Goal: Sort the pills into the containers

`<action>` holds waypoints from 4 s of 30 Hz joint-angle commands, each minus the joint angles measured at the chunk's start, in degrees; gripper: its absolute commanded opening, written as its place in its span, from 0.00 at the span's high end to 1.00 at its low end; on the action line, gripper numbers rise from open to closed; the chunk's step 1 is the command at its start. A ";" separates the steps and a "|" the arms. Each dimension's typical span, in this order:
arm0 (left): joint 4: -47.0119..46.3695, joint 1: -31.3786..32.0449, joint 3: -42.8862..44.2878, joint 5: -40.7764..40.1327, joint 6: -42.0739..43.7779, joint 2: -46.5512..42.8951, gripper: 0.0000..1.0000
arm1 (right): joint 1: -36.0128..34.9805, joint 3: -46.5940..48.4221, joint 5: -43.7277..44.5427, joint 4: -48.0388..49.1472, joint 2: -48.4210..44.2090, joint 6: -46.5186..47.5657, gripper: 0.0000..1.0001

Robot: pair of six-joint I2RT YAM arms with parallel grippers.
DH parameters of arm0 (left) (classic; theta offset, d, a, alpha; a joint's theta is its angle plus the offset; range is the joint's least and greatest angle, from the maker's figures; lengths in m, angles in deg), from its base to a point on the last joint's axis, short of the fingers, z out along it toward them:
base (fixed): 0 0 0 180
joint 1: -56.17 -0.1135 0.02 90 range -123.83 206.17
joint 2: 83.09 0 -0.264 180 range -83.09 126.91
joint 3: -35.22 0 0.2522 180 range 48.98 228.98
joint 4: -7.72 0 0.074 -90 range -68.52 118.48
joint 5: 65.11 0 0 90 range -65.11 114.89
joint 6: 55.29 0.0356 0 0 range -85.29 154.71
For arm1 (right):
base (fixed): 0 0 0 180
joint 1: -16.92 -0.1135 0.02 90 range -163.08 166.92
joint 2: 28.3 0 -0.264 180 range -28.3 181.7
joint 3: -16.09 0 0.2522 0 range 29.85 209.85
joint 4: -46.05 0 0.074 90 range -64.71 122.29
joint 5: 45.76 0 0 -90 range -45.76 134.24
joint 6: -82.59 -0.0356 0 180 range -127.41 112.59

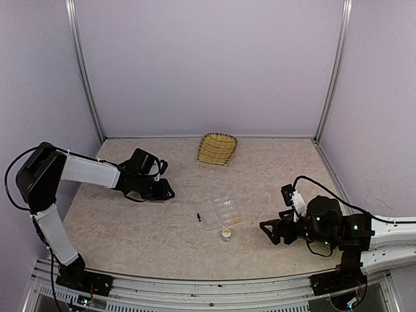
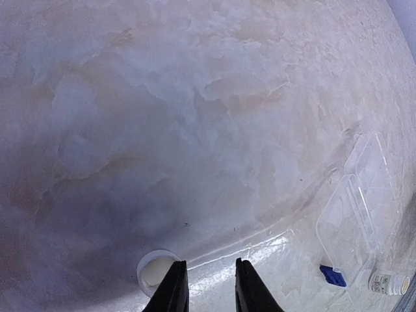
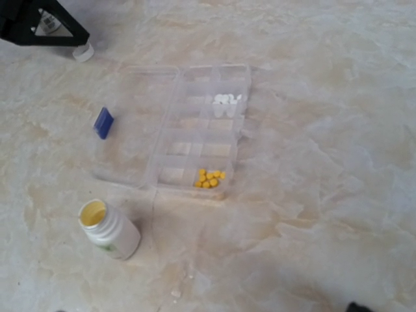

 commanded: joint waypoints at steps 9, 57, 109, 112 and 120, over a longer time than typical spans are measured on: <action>16.22 8.47 10.17 -22.95 12.78 -0.83 0.69 | 0.52 -0.55 -0.53 2.15 0.46 -0.50 0.09; 14.63 7.23 10.19 -16.93 16.59 3.88 0.89 | 0.51 0.19 -0.92 1.19 -0.34 -0.25 0.09; 7.97 28.88 8.95 -4.66 17.16 -7.16 0.02 | 0.52 1.99 -8.04 4.75 6.13 2.72 0.03; 10.92 30.16 13.91 -7.01 20.14 -2.56 0.01 | 0.52 1.74 -4.95 2.30 3.82 1.12 0.03; 19.07 30.46 24.95 -6.52 22.77 8.95 0.17 | 0.52 0.65 -0.27 -4.52 -3.10 -2.97 0.03</action>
